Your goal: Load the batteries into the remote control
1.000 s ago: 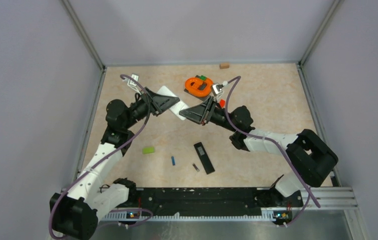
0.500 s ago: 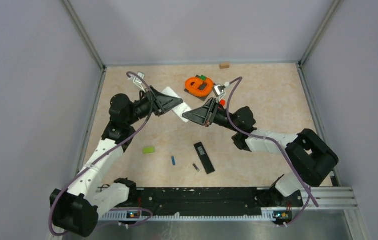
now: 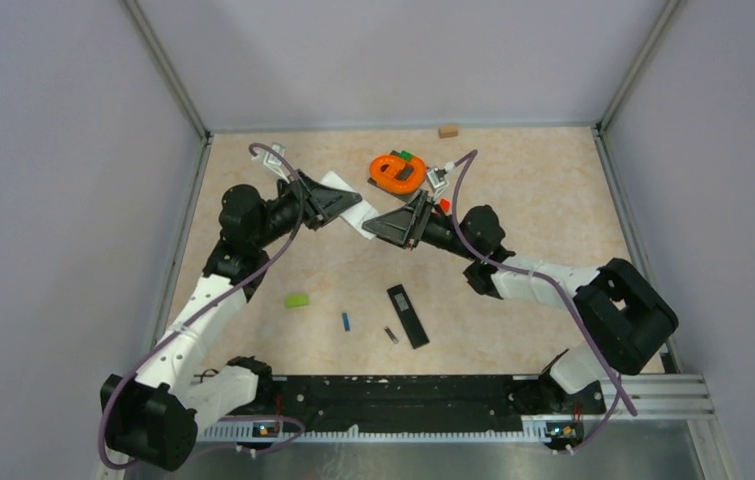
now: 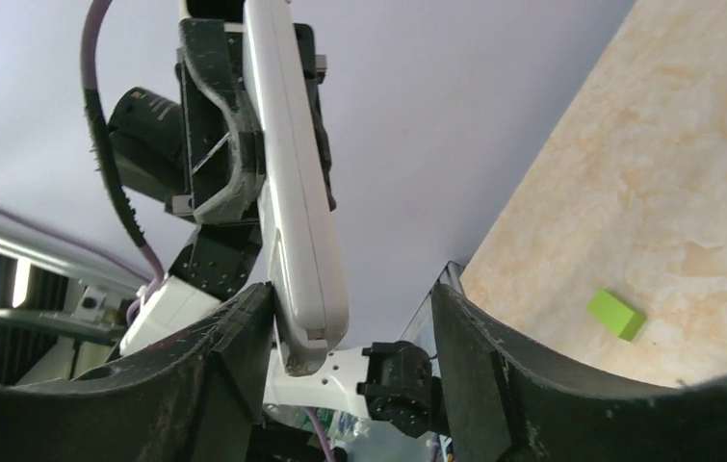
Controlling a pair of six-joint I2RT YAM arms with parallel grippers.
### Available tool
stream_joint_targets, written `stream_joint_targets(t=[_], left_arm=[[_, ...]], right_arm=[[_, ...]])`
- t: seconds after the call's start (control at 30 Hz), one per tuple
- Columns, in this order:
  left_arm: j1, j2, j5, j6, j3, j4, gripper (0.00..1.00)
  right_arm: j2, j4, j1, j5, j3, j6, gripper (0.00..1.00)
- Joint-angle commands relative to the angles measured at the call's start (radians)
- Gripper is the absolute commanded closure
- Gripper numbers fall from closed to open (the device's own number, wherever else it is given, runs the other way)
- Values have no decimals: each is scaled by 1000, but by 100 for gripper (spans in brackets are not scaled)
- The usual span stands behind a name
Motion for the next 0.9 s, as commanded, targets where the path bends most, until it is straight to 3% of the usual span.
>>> stream_joint_targets(t=[0.0,0.1,0.2,0.37,0.5,0.87], left_arm=[[4,-9,-27,-3,4,118,100],[4,-9,-47,29,-3,97,100],[4,-6,-52,58,-6,83,100],[4,-7,-59,83,-24,98,100],[3,-3,-70,101,-46,111,100],[-3,19,-101,136,-82,117,100]], right_arm=[[-27,-105,-14,85,12,-29,35],[-35,-81,-14,106,5,-8,29],[-37,-88,-14,117,8,5,30],[-54,-154,-14,137,-2,5,56],[-74,-173,-14,147,-16,10,63],[-93,-348,-14,127,18,45,62]])
